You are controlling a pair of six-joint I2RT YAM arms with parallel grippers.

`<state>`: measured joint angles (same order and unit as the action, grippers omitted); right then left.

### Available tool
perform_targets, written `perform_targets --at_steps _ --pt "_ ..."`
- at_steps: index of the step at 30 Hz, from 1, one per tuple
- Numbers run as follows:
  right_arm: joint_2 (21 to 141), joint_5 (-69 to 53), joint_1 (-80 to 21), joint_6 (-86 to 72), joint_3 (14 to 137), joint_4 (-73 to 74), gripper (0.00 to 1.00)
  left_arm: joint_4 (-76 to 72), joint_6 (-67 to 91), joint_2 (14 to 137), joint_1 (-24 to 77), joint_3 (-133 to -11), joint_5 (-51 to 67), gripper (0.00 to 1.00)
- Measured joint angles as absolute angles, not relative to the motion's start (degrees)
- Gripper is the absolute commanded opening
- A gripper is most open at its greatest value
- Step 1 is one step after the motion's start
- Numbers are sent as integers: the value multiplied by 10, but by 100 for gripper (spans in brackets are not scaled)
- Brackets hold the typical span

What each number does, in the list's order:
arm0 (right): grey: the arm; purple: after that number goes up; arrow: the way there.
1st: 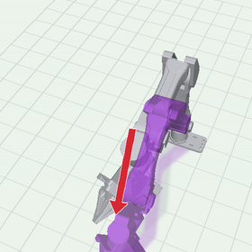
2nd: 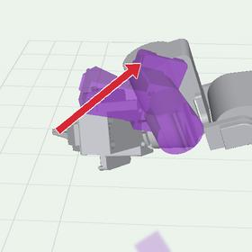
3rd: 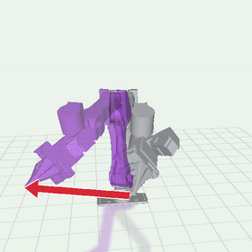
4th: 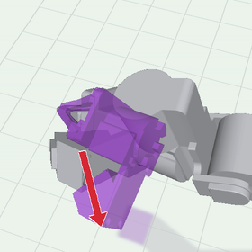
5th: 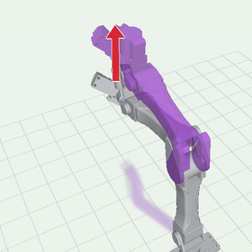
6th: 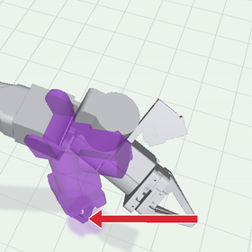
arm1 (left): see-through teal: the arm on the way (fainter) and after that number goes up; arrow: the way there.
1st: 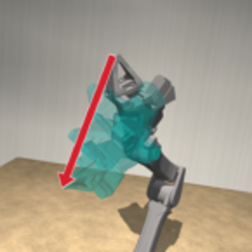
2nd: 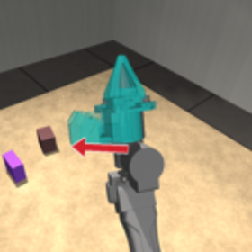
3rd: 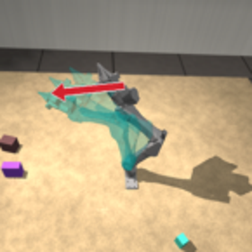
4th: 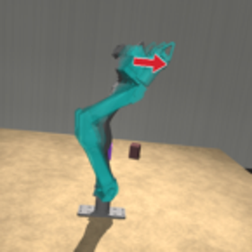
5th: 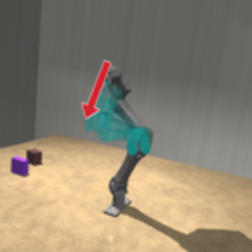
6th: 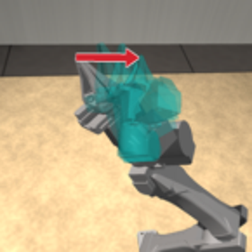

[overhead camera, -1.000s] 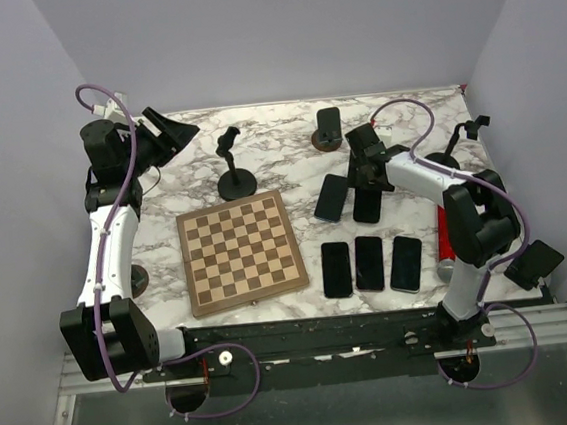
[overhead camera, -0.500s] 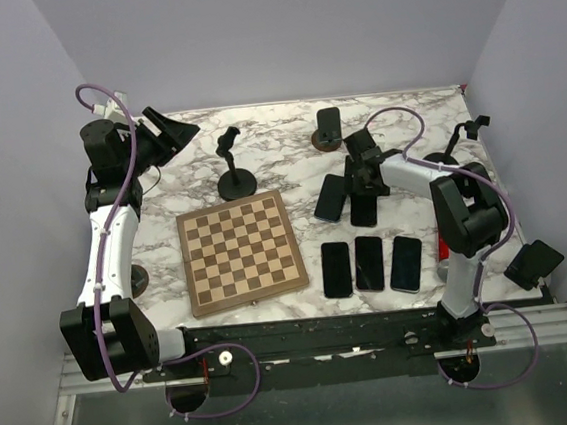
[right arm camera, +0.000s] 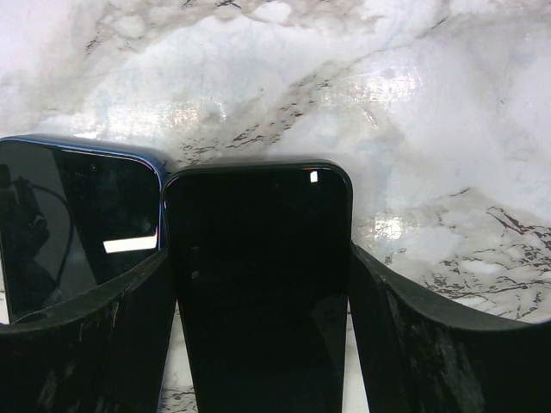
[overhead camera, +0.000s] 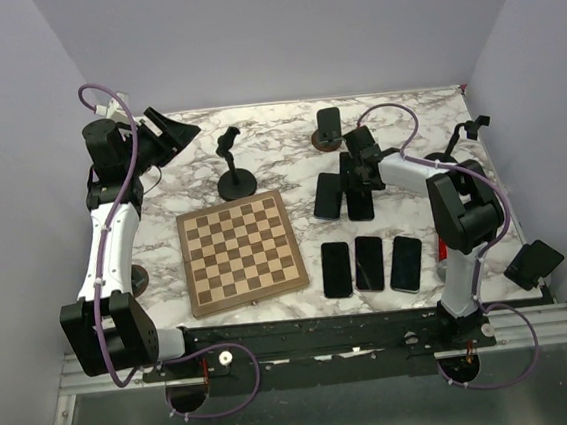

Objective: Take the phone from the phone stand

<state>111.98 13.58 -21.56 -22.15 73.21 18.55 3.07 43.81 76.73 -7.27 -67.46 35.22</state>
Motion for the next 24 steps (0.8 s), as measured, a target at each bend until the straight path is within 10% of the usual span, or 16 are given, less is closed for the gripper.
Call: perform_targets --at_steps 24 --pt "1110 173 -215 -279 716 185 79 27 431 769 -73 -673 357 83"
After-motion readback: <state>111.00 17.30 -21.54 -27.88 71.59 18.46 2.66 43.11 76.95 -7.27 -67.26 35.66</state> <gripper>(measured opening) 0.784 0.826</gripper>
